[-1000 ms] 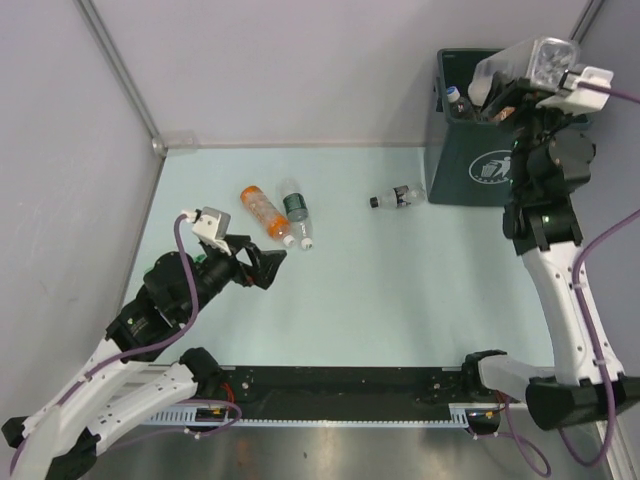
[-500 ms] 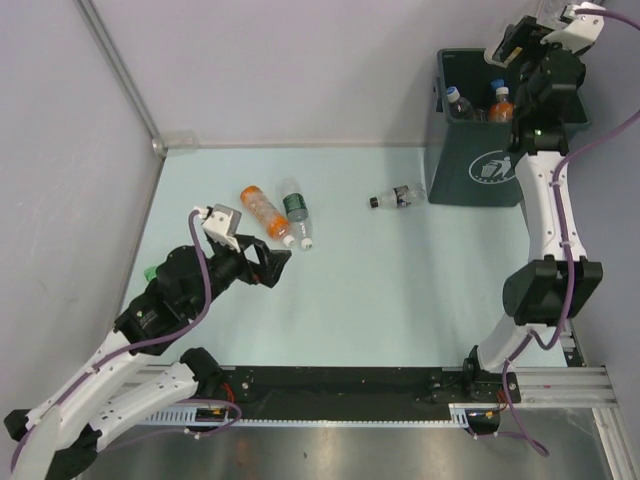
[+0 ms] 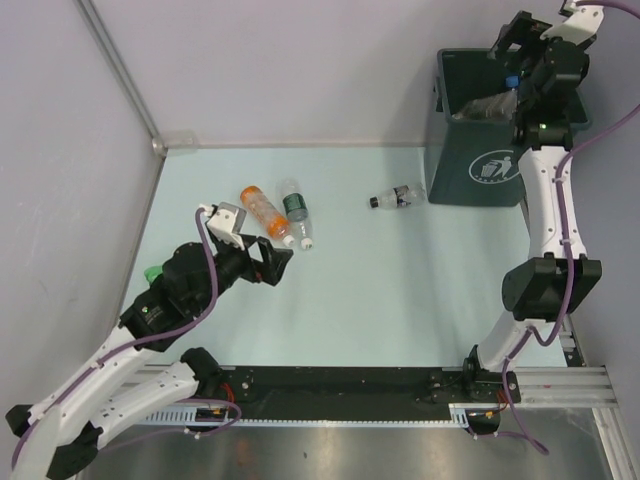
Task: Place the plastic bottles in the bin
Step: Place the plastic bottle in the trash bin, then pick up the plastic bottle at the center of the board.
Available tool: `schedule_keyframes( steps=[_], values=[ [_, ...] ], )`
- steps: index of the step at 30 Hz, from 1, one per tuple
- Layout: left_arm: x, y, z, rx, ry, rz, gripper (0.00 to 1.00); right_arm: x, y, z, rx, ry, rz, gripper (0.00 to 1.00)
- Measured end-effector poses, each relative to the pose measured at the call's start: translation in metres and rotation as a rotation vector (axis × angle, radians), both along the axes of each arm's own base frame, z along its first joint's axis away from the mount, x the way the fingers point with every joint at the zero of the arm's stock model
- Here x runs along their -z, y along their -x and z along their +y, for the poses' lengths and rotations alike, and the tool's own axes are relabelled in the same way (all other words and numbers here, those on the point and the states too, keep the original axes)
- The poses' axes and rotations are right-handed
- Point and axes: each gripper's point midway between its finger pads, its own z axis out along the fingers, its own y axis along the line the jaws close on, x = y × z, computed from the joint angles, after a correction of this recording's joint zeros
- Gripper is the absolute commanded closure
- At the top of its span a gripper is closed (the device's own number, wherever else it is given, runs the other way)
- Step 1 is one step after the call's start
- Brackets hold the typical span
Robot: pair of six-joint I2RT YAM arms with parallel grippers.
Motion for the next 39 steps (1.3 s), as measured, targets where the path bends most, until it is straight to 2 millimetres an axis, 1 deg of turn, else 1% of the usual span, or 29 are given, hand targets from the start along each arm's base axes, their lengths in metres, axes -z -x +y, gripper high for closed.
schedule_keyframes(
  steps=[2, 5, 9, 11, 14, 16, 19, 22, 25, 29, 32, 34, 37, 39],
  values=[
    [0.002, -0.002, 0.0, -0.009, -0.004, 0.005, 0.0, -0.006, 0.01, 0.006, -0.028, 0.0, 0.007, 0.0],
    [0.004, -0.004, 0.001, -0.023, -0.012, 0.012, 0.0, -0.017, 0.035, 0.017, -0.082, -0.006, 0.007, 0.0],
    [0.01, -0.008, 0.002, -0.048, -0.021, 0.031, 0.0, -0.035, 0.087, 0.039, -0.188, -0.015, -0.02, 0.0],
    [0.014, -0.01, 0.004, -0.069, -0.028, 0.047, 0.0, -0.04, 0.115, 0.052, -0.246, -0.019, -0.034, 0.0],
    [0.02, -0.012, 0.007, -0.102, -0.03, 0.072, 0.0, -0.038, 0.153, 0.073, -0.325, -0.022, -0.036, 0.0],
    [0.022, -0.014, 0.011, -0.13, -0.025, 0.086, 0.0, -0.031, 0.17, 0.094, -0.391, -0.023, -0.018, 0.0],
    [0.025, -0.015, 0.017, -0.184, -0.006, 0.111, 0.0, -0.011, 0.189, 0.127, -0.498, -0.026, 0.043, 0.0],
    [0.028, -0.019, 0.021, -0.236, 0.016, 0.132, 0.0, 0.016, 0.198, 0.155, -0.582, -0.03, 0.128, 0.0],
    [0.035, -0.023, 0.023, -0.287, 0.033, 0.167, 0.0, 0.052, 0.203, 0.182, -0.649, -0.031, 0.233, 0.0],
    [0.05, -0.031, 0.022, -0.341, 0.027, 0.223, 0.0, 0.103, 0.205, 0.208, -0.705, -0.026, 0.368, 0.0],
    [0.065, -0.036, 0.02, -0.361, 0.001, 0.266, 0.0, 0.135, 0.204, 0.224, -0.732, -0.018, 0.456, 0.0],
    [0.069, -0.036, 0.021, -0.369, -0.004, 0.279, 0.0, 0.153, 0.199, 0.235, -0.743, -0.005, 0.497, 0.01],
    [0.067, -0.036, 0.023, -0.376, 0.006, 0.277, 0.0, 0.18, 0.189, 0.26, -0.774, 0.02, 0.561, 0.01],
    [0.065, -0.036, 0.025, -0.381, 0.014, 0.271, 0.0, 0.204, 0.178, 0.28, -0.793, 0.037, 0.606, 0.02]
  ],
)
